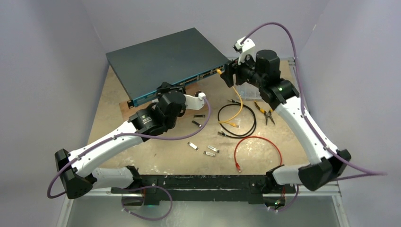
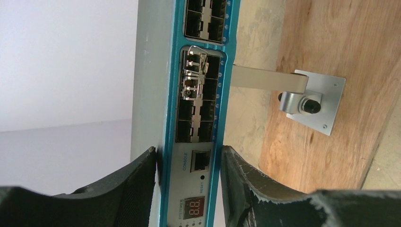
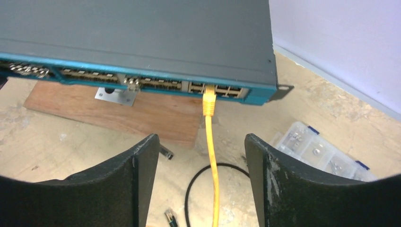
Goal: Insert the plug into the switch port
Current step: Insert the connector into the switch port, then pick up the plug from the center of the board.
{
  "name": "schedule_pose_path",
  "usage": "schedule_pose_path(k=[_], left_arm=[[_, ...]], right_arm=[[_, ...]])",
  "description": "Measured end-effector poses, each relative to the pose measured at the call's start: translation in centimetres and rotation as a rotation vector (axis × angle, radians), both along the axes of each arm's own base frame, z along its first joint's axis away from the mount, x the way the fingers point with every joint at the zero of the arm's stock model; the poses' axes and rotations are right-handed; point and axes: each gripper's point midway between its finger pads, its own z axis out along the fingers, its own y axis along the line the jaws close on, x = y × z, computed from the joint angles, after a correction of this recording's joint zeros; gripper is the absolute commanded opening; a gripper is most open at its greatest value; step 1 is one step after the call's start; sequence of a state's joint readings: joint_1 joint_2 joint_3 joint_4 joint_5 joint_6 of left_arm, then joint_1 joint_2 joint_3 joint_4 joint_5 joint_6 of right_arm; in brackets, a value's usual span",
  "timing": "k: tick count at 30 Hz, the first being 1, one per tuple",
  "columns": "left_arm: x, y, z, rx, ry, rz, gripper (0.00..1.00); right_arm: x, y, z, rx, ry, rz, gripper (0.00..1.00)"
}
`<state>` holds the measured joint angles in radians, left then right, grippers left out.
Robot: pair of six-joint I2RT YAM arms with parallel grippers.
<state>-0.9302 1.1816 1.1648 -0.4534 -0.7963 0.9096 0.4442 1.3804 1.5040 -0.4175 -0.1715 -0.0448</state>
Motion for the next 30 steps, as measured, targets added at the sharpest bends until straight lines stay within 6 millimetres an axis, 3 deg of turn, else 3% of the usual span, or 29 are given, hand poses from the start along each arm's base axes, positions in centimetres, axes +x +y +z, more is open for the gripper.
schedule_pose_path(k=[7, 10, 15, 18, 22, 24, 30], left_arm=[[-0.2, -0.3, 0.8, -0.039, 0.021, 0.013, 0.56], [-0.9, -1.6, 2.2, -0.11, 0.011, -0.019, 0.64], [-1.8, -2.8, 5.1, -0.259, -0.012, -0.074, 0.72], [-2.2, -2.8, 6.1, -0.321, -0.017, -0.092, 0.85], [-2.8, -3.3, 7.7, -0.445, -0.014, -0.123, 0.98], [-3.3, -3.3, 8.9, -0.535, -0.016, -0.133, 0.99], [-5.9, -1.2, 12.8, -0.866, -0.042, -0.13, 0.99]], right_arm=[[-3.4, -2.7, 2.9, 0.028, -0.096, -0.055, 0.74], [-3.9, -3.6, 3.5, 0.029, -0.115, -0.086, 0.74], [-4.1, -4.7, 2.3, 0.005, -0.101, -0.139, 0.74], [-4.6, -4.8, 1.1, -0.008, -0.073, -0.131, 0.74], [-5.6, -4.0, -0.3, -0.011, -0.033, -0.08, 0.73], [-6.4, -3.0, -1.0, -0.011, -0.016, -0.046, 0.73], [-10.8, 2.7, -3.9, -0.013, 0.06, 0.133, 0.72]])
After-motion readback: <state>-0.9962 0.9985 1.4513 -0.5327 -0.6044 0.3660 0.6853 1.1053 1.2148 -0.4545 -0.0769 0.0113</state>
